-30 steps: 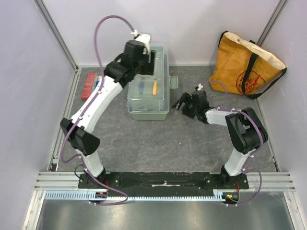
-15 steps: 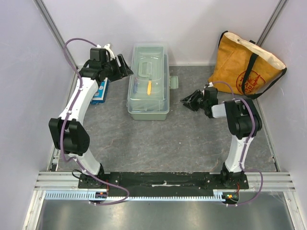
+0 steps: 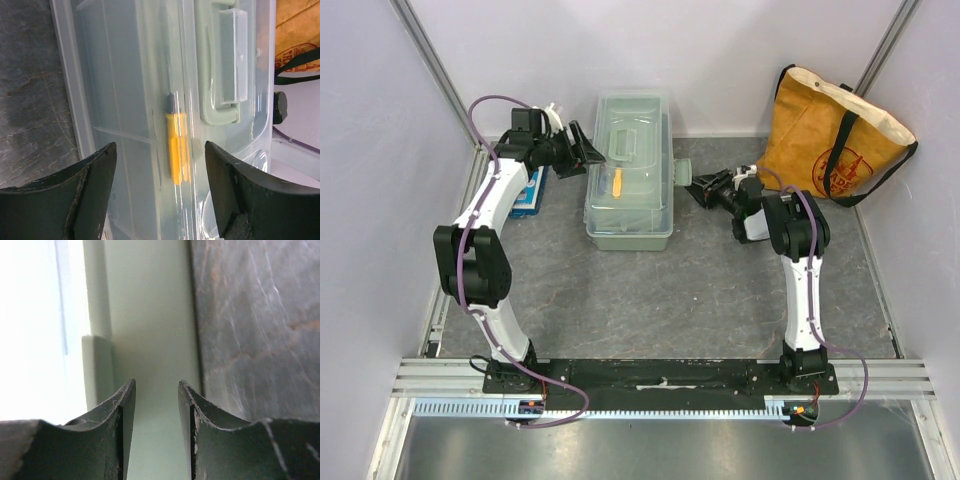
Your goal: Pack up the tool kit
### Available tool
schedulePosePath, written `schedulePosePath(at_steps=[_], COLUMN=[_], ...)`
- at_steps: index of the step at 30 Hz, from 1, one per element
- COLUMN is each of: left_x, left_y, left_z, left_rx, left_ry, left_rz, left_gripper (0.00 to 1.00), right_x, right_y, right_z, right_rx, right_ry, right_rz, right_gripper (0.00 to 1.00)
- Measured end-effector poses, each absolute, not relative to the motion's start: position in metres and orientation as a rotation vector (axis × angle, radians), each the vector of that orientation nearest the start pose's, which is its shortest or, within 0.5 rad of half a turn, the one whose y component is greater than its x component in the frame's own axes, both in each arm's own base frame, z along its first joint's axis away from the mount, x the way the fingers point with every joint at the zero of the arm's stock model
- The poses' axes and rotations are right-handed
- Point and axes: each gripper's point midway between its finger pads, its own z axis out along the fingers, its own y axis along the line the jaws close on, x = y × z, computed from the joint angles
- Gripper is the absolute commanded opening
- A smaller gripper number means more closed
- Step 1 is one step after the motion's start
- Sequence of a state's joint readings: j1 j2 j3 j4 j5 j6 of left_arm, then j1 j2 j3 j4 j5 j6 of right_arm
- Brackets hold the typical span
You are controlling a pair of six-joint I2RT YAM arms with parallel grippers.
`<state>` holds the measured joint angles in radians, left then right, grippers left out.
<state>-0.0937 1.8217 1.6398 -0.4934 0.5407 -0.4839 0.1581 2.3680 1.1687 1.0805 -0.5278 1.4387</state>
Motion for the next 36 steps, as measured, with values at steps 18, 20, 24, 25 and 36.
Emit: schedulePosePath(at_steps=[18, 20, 24, 25, 36], left_x=[0.472, 0.472, 0.472, 0.472, 0.473], left_y=[-0.158, -0.158, -0.158, -0.158, -0.157], left_z=[0.220, 0.220, 0.220, 0.219, 0.205], left_rx=[-0.143, -0.143, -0.144, -0.144, -0.165], left_ry=[2.279, 2.279, 2.279, 2.279, 2.315], left_rz=[-0.972, -0.972, -0.972, -0.972, -0.968], left_gripper=[0.77, 0.77, 0.76, 0.76, 0.76], right_x=[0.552, 0.552, 0.551, 0.551, 0.527], right_y=[0.252, 0.252, 0.252, 0.252, 0.254], right_z=[0.124, 0.125, 0.125, 0.125, 0.143], right_rx=[0.835, 0.841, 0.840, 0.839, 0.657], right_ry=[1.535, 1.533, 1.532, 1.533, 1.654], right_rz=[1.887, 1.891, 1.895, 1.894, 1.712], right_gripper=[0.83, 0.83, 0.78, 0.77, 0.72])
